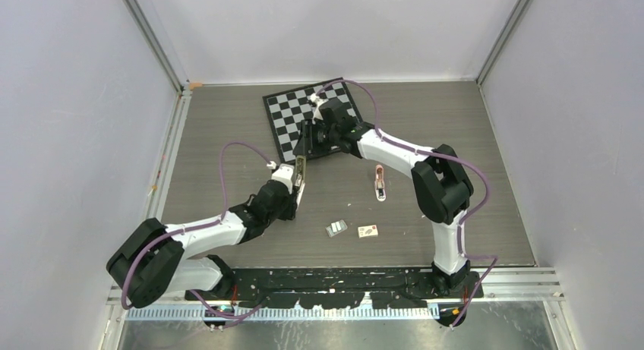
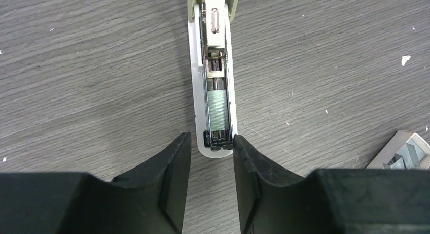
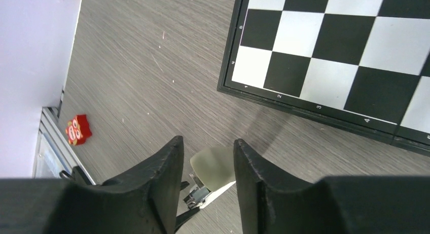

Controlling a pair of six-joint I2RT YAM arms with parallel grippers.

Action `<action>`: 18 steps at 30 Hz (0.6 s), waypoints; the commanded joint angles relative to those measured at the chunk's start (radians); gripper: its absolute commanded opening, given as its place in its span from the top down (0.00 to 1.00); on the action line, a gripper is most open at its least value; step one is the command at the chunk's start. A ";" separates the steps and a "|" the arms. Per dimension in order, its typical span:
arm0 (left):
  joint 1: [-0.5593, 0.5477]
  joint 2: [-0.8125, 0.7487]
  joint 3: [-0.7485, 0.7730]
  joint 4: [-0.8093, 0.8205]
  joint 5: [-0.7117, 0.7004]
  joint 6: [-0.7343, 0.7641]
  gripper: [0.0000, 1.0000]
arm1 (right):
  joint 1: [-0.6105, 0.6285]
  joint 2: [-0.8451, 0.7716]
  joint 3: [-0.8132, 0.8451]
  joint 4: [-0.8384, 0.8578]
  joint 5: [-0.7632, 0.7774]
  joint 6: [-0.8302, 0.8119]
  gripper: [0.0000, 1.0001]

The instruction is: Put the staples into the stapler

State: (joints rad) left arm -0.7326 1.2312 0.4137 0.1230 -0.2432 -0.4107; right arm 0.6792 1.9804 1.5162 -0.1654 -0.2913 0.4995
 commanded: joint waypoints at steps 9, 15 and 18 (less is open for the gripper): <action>0.002 0.027 -0.003 0.084 -0.037 0.004 0.69 | 0.002 -0.039 -0.014 -0.031 -0.172 -0.043 0.66; 0.002 0.030 0.005 0.084 -0.052 0.004 0.71 | 0.030 -0.060 -0.101 0.004 -0.198 0.010 0.63; 0.002 0.031 0.008 0.086 -0.048 -0.002 0.71 | 0.038 -0.075 -0.144 0.033 -0.193 0.041 0.60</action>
State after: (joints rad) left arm -0.7326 1.2568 0.4107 0.1471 -0.2562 -0.4110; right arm 0.6838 1.9564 1.4235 -0.1478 -0.4282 0.4889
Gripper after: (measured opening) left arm 0.294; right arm 0.379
